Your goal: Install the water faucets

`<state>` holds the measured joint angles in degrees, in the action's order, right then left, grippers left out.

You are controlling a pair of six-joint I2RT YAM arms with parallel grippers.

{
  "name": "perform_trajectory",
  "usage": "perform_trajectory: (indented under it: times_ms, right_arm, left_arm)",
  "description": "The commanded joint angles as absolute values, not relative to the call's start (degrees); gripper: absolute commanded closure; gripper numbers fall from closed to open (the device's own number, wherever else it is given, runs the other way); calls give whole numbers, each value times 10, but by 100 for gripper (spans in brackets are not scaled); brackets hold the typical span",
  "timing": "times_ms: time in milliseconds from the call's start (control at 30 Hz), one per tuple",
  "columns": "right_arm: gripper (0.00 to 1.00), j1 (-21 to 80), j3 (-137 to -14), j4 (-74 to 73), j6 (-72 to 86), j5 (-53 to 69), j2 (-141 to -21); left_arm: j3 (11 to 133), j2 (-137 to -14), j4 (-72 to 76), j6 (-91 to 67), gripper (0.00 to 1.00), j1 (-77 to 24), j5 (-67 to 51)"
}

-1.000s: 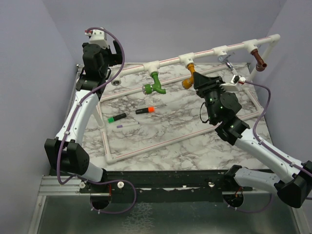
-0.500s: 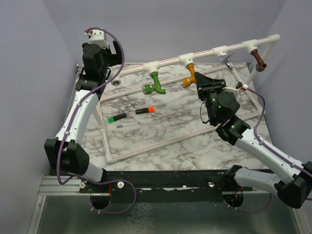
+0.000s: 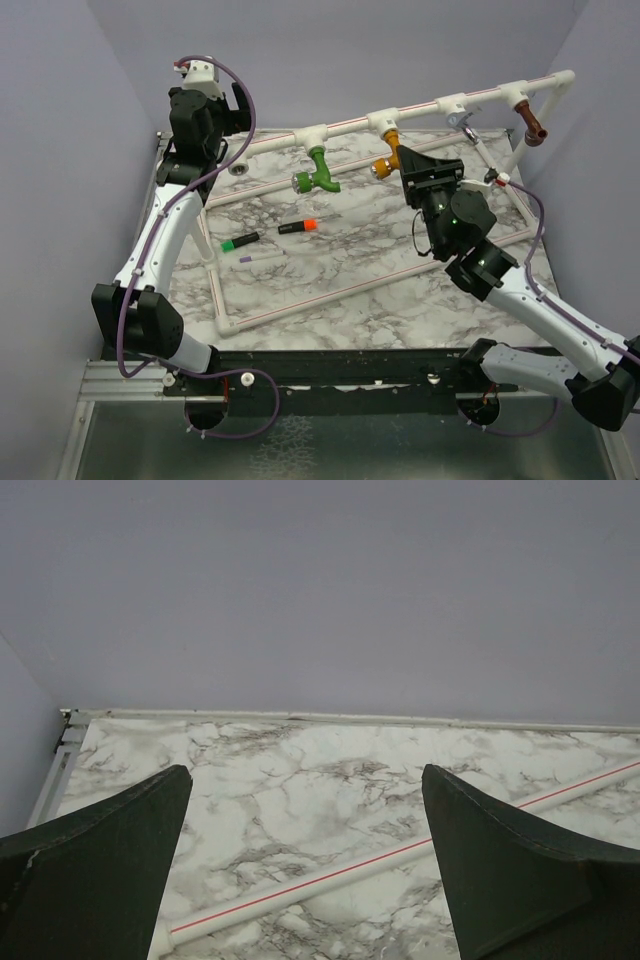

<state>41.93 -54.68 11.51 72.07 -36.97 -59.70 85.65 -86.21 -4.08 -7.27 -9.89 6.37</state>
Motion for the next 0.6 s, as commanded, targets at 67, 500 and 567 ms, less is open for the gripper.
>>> perform_trajectory:
  times_ms: [67,500,567]
  right_arm:
    - [34,429,-544,130,695,-345,-561]
    - [21,429,-537,41,556,-417,-510]
    - [21,429,-535,50,506,-415,-502]
  left_arm:
    - [810,-918,-136,-72,1,-114,49]
    - [810,-918,-136,-74,1,-114,46]
    - [810,-919,-136,-74,1,-114,46]
